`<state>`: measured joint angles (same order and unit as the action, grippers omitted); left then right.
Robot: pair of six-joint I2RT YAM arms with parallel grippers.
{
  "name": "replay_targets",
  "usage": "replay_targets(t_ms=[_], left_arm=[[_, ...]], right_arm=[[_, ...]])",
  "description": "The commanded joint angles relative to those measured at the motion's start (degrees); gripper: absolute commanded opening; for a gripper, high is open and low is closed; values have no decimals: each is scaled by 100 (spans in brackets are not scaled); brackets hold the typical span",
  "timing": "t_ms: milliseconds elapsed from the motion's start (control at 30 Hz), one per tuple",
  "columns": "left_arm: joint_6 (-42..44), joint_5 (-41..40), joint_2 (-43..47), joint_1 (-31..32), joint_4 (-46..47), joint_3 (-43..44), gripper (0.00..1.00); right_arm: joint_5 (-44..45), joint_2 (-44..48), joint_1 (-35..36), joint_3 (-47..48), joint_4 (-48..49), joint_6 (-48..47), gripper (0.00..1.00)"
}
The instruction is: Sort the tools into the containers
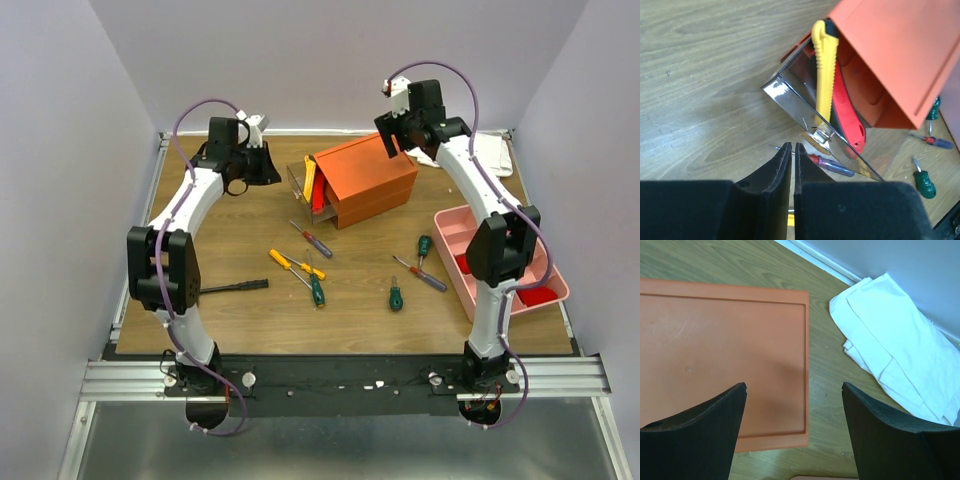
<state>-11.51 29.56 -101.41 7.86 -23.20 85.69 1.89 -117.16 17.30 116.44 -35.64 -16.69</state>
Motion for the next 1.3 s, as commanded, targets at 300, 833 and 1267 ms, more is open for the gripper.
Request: replay_targets(t_ms=[300,833,1267], left_arm=[[-369,366,-1135,32,473,1468,0],[-660,76,-2270,568,721,2540,1],[-520,-125,-1514,612,597,1793,6]], right_arm=[[110,-202,1,98,31,-133,85],[154,-254,1,-60,22,-221,85],[119,-404,1,36,13,-212,85]])
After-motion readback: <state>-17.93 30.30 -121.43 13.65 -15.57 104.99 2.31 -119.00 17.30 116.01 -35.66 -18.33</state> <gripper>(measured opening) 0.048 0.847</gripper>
